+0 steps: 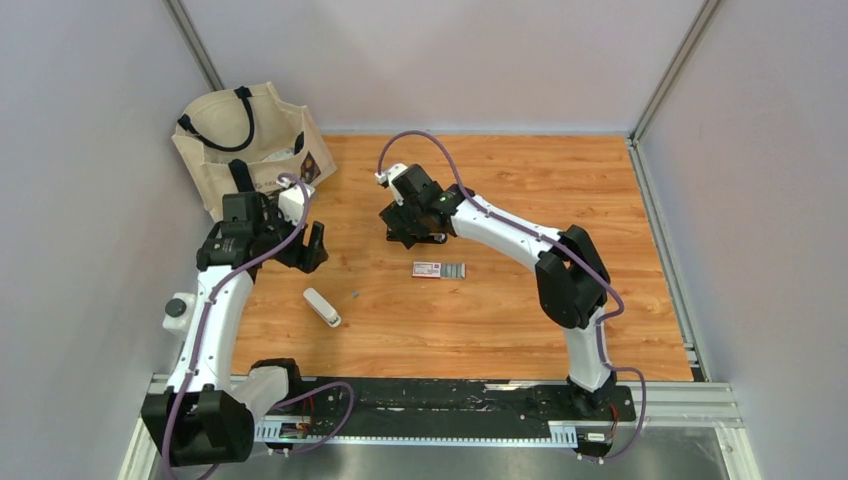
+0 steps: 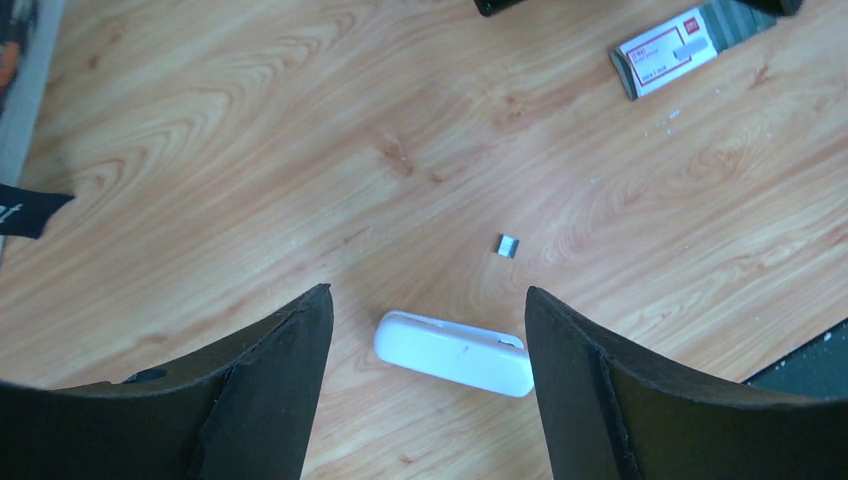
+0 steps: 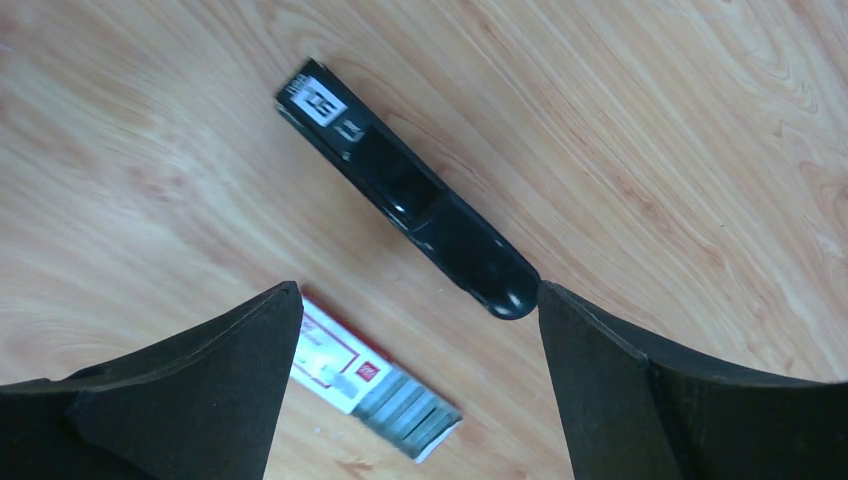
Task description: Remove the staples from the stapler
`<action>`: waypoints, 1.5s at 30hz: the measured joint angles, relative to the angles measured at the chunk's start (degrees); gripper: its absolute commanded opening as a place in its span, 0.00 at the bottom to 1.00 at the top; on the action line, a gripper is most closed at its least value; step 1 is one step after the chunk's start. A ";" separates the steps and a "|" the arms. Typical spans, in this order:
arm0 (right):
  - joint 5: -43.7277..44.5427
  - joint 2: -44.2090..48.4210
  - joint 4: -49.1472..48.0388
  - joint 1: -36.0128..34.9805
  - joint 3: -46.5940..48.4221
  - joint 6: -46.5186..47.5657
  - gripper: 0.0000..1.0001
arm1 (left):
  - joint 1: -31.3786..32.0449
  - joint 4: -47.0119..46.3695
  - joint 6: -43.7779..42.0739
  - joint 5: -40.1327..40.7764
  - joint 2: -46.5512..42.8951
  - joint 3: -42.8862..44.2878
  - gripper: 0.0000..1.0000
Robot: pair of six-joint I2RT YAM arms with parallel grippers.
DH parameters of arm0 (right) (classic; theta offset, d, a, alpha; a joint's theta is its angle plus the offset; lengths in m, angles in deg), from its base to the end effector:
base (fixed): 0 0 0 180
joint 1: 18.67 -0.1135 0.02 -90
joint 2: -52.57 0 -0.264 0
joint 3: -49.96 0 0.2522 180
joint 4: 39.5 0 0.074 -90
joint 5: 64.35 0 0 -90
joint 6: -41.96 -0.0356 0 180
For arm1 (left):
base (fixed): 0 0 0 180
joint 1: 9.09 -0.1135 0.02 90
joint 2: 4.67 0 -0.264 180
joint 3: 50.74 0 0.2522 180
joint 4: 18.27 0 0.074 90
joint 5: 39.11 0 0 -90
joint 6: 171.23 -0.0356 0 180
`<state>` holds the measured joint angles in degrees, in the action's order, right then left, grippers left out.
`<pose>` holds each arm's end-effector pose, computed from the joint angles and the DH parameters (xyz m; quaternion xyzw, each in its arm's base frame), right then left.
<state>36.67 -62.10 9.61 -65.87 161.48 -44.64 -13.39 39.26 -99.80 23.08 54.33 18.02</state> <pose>0.3099 0.3246 0.2534 -0.3744 0.8648 0.0358 0.3326 0.2042 -0.0013 0.3044 0.1984 0.8878 -0.1504 0.3872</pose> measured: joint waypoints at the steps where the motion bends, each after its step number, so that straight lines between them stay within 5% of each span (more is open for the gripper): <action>1: 0.31 -0.87 0.11 0.46 0.00 1.22 0.92 | 0.17 0.31 -0.31 -0.11 0.11 -0.35 0.80; 13: -0.13 -7.93 0.90 1.77 3.06 10.36 0.88 | 3.23 0.74 -3.06 0.87 2.40 -0.92 0.80; 25: -3.39 -10.10 -0.90 4.46 3.08 10.58 0.43 | 3.89 0.09 -3.98 2.49 3.96 -0.92 0.80; 29: -3.69 -8.35 -2.49 4.74 0.20 9.75 0.20 | 5.16 -0.07 -4.35 2.93 3.96 -1.07 0.80; 37: -6.36 -6.45 -3.52 4.72 -2.08 4.42 0.00 | 9.68 -0.33 -5.18 4.22 3.89 -2.01 0.81; 45: -9.44 1.81 -6.75 4.04 -9.01 -5.27 0.00 | 9.79 -2.34 -4.61 2.60 3.89 -2.01 0.88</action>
<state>27.23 -60.29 2.86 -61.83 152.47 -49.91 -3.60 36.92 -104.41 25.68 58.22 16.01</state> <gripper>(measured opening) 0.340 0.855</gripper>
